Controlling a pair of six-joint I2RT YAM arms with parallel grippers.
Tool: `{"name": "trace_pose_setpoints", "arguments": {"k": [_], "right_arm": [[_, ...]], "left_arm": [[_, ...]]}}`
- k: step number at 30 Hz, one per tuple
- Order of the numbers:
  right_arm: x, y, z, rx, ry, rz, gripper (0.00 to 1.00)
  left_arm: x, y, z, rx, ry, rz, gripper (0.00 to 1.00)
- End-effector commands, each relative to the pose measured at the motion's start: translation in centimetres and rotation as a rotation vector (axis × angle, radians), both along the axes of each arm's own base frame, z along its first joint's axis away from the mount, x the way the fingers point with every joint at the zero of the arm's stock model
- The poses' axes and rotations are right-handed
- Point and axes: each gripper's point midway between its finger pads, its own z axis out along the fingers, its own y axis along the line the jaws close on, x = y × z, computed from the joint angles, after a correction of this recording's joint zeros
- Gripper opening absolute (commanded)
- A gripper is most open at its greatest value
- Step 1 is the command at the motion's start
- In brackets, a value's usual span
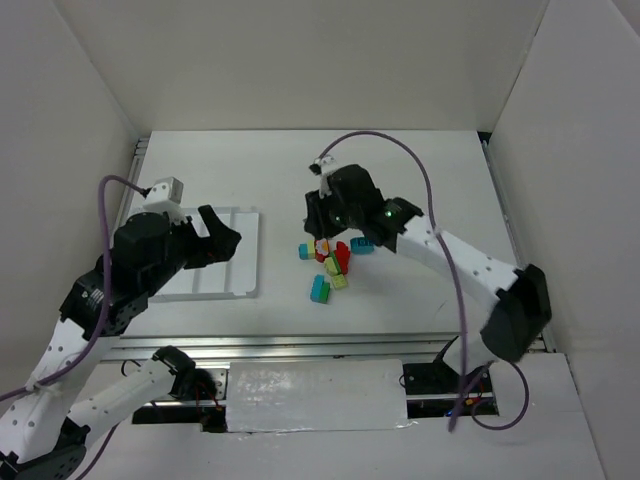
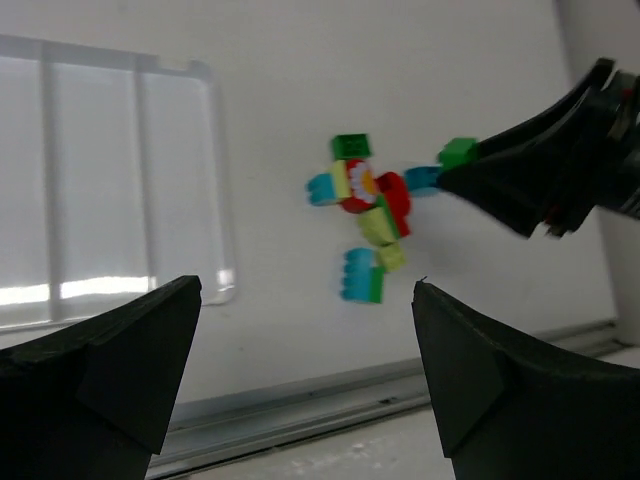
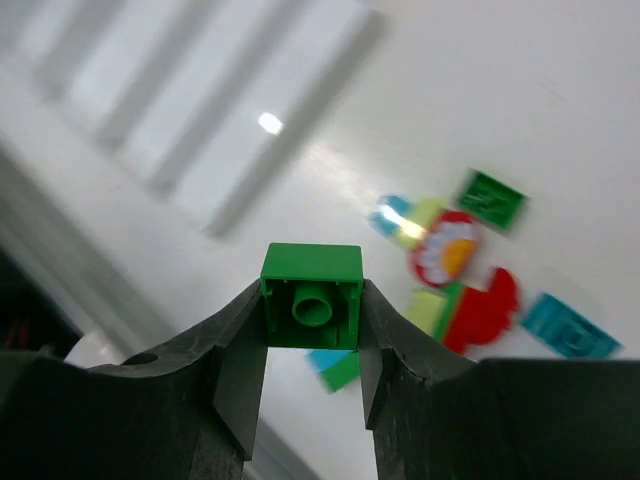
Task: Sort the legos into containers by color
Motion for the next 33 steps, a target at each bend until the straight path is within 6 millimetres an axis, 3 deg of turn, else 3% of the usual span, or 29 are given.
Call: {"name": "trace_pose_setpoints", "arguments": {"k": [1, 4, 5, 6, 7, 8, 10, 15, 18, 23, 26, 30, 33], "right_arm": [[-8.2, 5.3, 5.2, 0.121, -0.217, 0.378, 0.00], [-12.2, 6.4, 5.8, 0.146, -0.263, 0.467, 0.00], [-14.2, 7.0, 6.9, 0.175, -0.293, 0.515, 0.00], [-14.9, 7.1, 7.2, 0.179, -0.306, 0.525, 0.00], [-15.3, 7.0, 8.0, 0.184, -0.336, 0.519, 0.00], [-16.4, 7.4, 8.1, 0.186, -0.344, 0.543, 0.00], [-16.5, 7.4, 8.8, 0.186, -0.376, 0.521, 0.00], [-17.0, 7.9, 9.0, 0.168, -0.391, 0.535, 0.00], [-16.7, 8.0, 10.1, 0.192, -0.432, 0.509, 0.00], [-16.6, 8.4, 11.3, 0.220, -0.451, 0.507, 0.00], [-16.4, 8.8, 11.2, 0.217, -0.452, 0.505, 0.00], [-16.1, 9.2, 11.3, 0.225, -0.465, 0.493, 0.01], [-15.7, 9.1, 11.6, 0.234, -0.481, 0.471, 0.01]], "left_arm": [[-1.8, -4.8, 5.4, -0.271, -0.056, -0.205, 1.00], [-3.4, -8.0, 6.1, -0.402, -0.008, -0.362, 0.99], [-4.1, -9.4, 5.6, -0.448, 0.035, -0.433, 1.00], [-4.3, -9.9, 5.1, -0.470, 0.059, -0.456, 0.99], [-4.5, -10.5, 3.4, -0.491, 0.117, -0.466, 0.99], [-5.0, -11.2, 3.4, -0.517, 0.124, -0.515, 0.98], [-5.4, -11.8, 1.8, -0.536, 0.174, -0.541, 0.95], [-6.2, -12.1, 1.2, -0.551, 0.192, -0.578, 0.91], [-6.3, -12.1, 0.7, -0.540, 0.213, -0.579, 0.82], [-6.5, -12.6, -0.3, -0.537, 0.250, -0.596, 0.76], [-6.6, -13.0, -0.6, -0.543, 0.260, -0.607, 0.68], [-6.5, -13.0, -0.7, -0.528, 0.268, -0.605, 0.48], [-6.5, -13.1, -0.8, -0.525, 0.269, -0.607, 0.43]]}}
